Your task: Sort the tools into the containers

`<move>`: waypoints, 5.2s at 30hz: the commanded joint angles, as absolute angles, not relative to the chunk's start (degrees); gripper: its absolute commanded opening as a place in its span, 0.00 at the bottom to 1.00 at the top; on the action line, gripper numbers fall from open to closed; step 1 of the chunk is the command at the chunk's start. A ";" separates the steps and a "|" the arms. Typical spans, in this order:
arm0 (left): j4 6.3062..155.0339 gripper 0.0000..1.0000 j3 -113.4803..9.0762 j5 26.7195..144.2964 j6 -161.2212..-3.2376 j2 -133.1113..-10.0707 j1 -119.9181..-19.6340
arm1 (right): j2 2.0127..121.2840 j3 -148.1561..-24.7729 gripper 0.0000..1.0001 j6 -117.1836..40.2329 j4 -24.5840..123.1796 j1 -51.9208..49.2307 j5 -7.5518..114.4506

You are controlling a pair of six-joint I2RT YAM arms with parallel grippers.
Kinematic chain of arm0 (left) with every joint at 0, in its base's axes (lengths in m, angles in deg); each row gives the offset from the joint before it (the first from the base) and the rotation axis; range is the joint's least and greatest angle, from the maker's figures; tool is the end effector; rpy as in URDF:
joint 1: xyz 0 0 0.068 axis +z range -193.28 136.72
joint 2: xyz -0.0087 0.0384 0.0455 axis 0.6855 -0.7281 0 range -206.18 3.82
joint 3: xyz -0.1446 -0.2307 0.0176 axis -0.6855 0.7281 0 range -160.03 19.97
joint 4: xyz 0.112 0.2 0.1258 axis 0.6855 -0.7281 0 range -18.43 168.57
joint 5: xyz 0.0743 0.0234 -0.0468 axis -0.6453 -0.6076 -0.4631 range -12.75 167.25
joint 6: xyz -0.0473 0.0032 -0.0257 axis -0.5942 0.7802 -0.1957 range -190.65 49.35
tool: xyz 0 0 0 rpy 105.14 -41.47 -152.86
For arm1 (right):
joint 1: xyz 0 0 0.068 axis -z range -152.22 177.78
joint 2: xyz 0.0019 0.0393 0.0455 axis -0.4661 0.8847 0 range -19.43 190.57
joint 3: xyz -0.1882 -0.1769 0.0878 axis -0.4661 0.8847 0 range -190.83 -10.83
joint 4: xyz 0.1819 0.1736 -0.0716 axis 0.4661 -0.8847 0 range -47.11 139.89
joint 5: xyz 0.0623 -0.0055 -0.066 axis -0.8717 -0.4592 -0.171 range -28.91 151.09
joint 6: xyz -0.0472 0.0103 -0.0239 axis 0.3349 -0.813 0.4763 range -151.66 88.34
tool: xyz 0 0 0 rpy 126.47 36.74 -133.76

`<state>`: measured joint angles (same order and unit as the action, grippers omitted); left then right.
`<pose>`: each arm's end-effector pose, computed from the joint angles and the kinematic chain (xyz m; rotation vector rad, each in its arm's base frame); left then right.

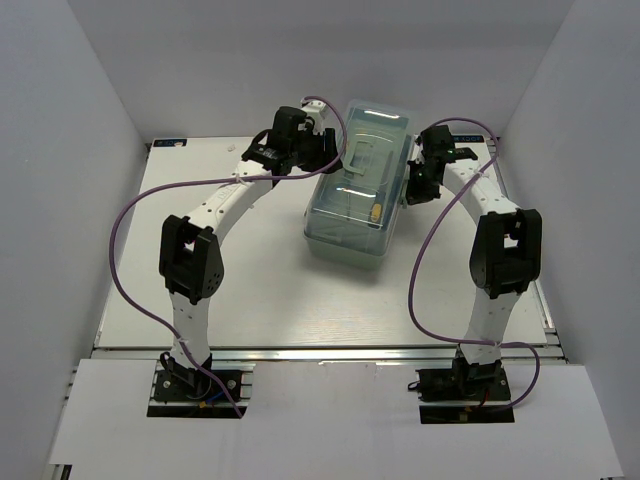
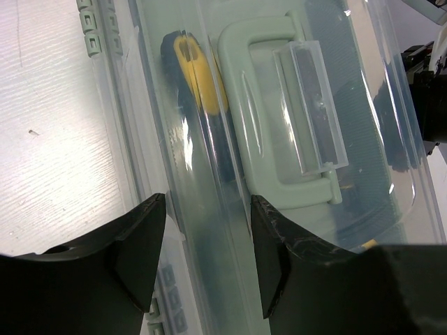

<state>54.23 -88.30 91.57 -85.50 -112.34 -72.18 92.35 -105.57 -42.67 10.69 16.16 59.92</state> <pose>0.4152 -0.2393 0.3184 0.4194 2.1584 -0.7068 0.4217 0.0874 0.2532 -0.0215 2.5620 0.1782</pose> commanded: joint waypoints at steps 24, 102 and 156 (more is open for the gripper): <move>50.97 0.61 -85.24 99.75 -87.17 -118.09 -80.89 | 92.72 -107.95 0.00 -35.70 19.04 8.89 60.74; 47.10 0.61 -89.81 98.78 -87.96 -119.58 -80.89 | 96.33 -81.02 0.00 -78.83 94.72 31.56 -8.27; 49.03 0.60 -86.20 99.04 -87.70 -118.00 -80.98 | 81.30 -93.54 0.00 -23.04 36.70 20.40 26.64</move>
<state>57.14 -89.98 88.73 -87.51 -114.68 -75.00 83.04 -94.29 -20.57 32.96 23.75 36.97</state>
